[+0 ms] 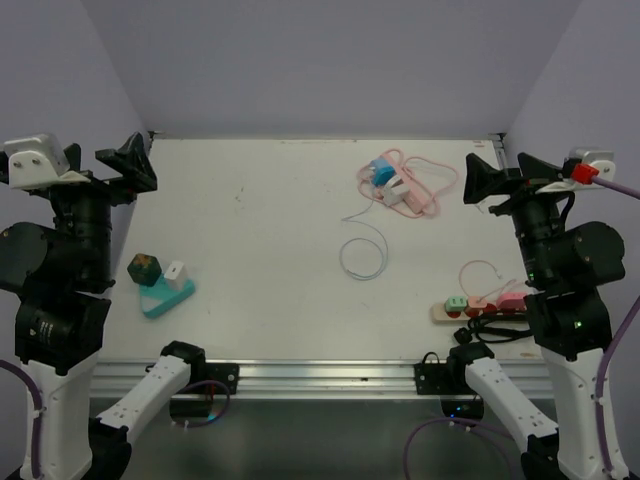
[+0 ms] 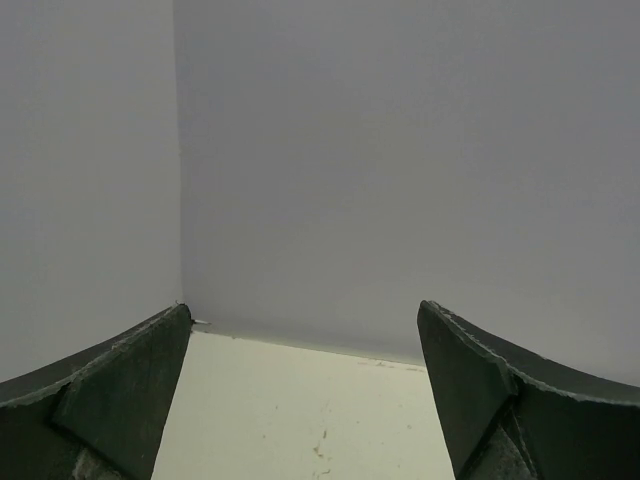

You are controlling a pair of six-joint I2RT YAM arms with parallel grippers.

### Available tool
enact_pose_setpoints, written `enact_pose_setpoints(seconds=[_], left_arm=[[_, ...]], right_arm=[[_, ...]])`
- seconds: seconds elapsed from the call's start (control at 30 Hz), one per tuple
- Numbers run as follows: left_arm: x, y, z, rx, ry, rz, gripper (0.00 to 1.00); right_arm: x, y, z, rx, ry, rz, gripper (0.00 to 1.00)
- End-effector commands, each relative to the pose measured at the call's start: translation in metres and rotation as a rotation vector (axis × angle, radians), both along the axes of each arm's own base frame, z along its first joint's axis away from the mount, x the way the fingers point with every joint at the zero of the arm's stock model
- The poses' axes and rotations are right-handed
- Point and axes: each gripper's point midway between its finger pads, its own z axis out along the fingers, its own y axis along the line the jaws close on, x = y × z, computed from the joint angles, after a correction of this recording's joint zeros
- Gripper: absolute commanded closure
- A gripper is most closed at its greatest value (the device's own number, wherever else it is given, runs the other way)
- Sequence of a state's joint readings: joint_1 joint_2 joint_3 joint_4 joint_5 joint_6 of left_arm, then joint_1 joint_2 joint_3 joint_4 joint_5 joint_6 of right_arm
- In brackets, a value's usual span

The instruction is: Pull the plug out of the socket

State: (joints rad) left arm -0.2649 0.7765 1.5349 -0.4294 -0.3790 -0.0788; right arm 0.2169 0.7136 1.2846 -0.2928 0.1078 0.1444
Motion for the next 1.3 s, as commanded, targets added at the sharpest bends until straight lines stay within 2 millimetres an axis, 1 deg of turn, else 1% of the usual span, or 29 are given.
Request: enact_pose_setpoints(seconds=[0.0,0.03,0.17,0.3,0.33,0.37,0.43,0.47,0.57,0.6,0.67,0.7,0.73,0.77,0.8,0.87,0.9,0.97,1.0,1.03,1.1,1.13,1.17,1.2,1.23,1.27], left_arm=[[0.002,0.0,-0.006,-0.033,0.008,0.004,0.01],[0.004,0.0,-0.009,-0.034,0.018,0.005,0.0],[0.011,0.003,-0.022,-0.061,0.059,0.033,0.0],[0.02,0.008,-0.04,-0.089,0.122,0.077,0.0],[0.023,0.008,-0.048,-0.09,0.147,0.088,0.0],[0.027,0.012,-0.054,-0.101,0.167,0.12,0.0],[0.031,0.015,-0.068,-0.136,0.208,0.15,0.0],[0.036,0.017,-0.076,-0.142,0.23,0.174,0.0],[0.05,0.017,-0.107,-0.163,0.325,0.212,0.0],[0.052,0.018,-0.123,-0.181,0.369,0.239,0.01],[0.061,0.016,-0.144,-0.194,0.43,0.259,0.0],[0.065,0.015,-0.161,-0.209,0.471,0.269,0.0],[0.068,0.013,-0.171,-0.211,0.497,0.274,0.0],[0.072,0.011,-0.183,-0.214,0.528,0.281,0.0],[0.075,0.01,-0.201,-0.218,0.568,0.292,0.0],[0.082,0.009,-0.225,-0.204,0.625,0.309,0.0],[0.083,0.009,-0.243,-0.2,0.664,0.325,0.0],[0.089,0.012,-0.269,-0.193,0.729,0.342,0.0],[0.09,0.014,-0.288,-0.196,0.766,0.354,0.0],[0.092,0.016,-0.299,-0.204,0.787,0.358,0.0],[0.094,0.026,-0.327,-0.234,0.842,0.379,0.0],[0.093,0.032,-0.335,-0.241,0.86,0.396,0.0],[0.092,0.044,-0.344,-0.252,0.882,0.442,0.0],[0.09,0.051,-0.35,-0.253,0.896,0.475,0.0],[0.089,0.057,-0.353,-0.252,0.9,0.505,0.0],[0.087,0.071,-0.356,-0.245,0.908,0.562,0.01]], right_arm=[[0.001,0.006,0.002,0.016,-0.018,0.028,0.01],[0.001,0.006,0.004,0.024,-0.029,0.032,0.01],[0.009,0.013,-0.006,0.023,-0.002,0.063,0.01],[0.019,0.018,-0.02,0.033,0.038,0.073,0.01],[0.021,0.019,-0.021,0.038,0.042,0.076,0.01],[0.026,0.021,-0.029,0.039,0.063,0.081,0.01],[0.03,0.026,-0.034,0.035,0.079,0.104,0.01],[0.035,0.029,-0.042,0.032,0.102,0.11,0.01],[0.041,0.034,-0.057,0.034,0.149,0.123,0.01],[0.046,0.037,-0.067,0.036,0.178,0.131,0.01],[0.049,0.045,-0.082,0.058,0.233,0.164,0.01],[0.052,0.05,-0.094,0.059,0.27,0.185,0.01],[0.053,0.057,-0.103,0.071,0.304,0.219,0.01],[0.054,0.061,-0.113,0.078,0.335,0.234,0.01],[0.055,0.064,-0.123,0.099,0.37,0.245,0.01],[0.058,0.071,-0.143,0.107,0.434,0.271,0.01],[0.058,0.073,-0.153,0.115,0.471,0.278,0.01],[0.061,0.079,-0.173,0.116,0.544,0.3,0.01],[0.06,0.081,-0.185,0.113,0.591,0.306,0.01],[0.062,0.083,-0.196,0.11,0.633,0.312,0.01],[0.059,0.089,-0.213,0.105,0.698,0.347,0.01],[0.057,0.093,-0.219,0.101,0.719,0.367,0.01],[0.057,0.096,-0.23,0.098,0.752,0.386,0.01],[0.054,0.102,-0.235,0.1,0.77,0.421,0.01],[0.053,0.104,-0.24,0.106,0.786,0.435,0.01],[0.052,0.106,-0.251,0.113,0.816,0.445,0.01]])
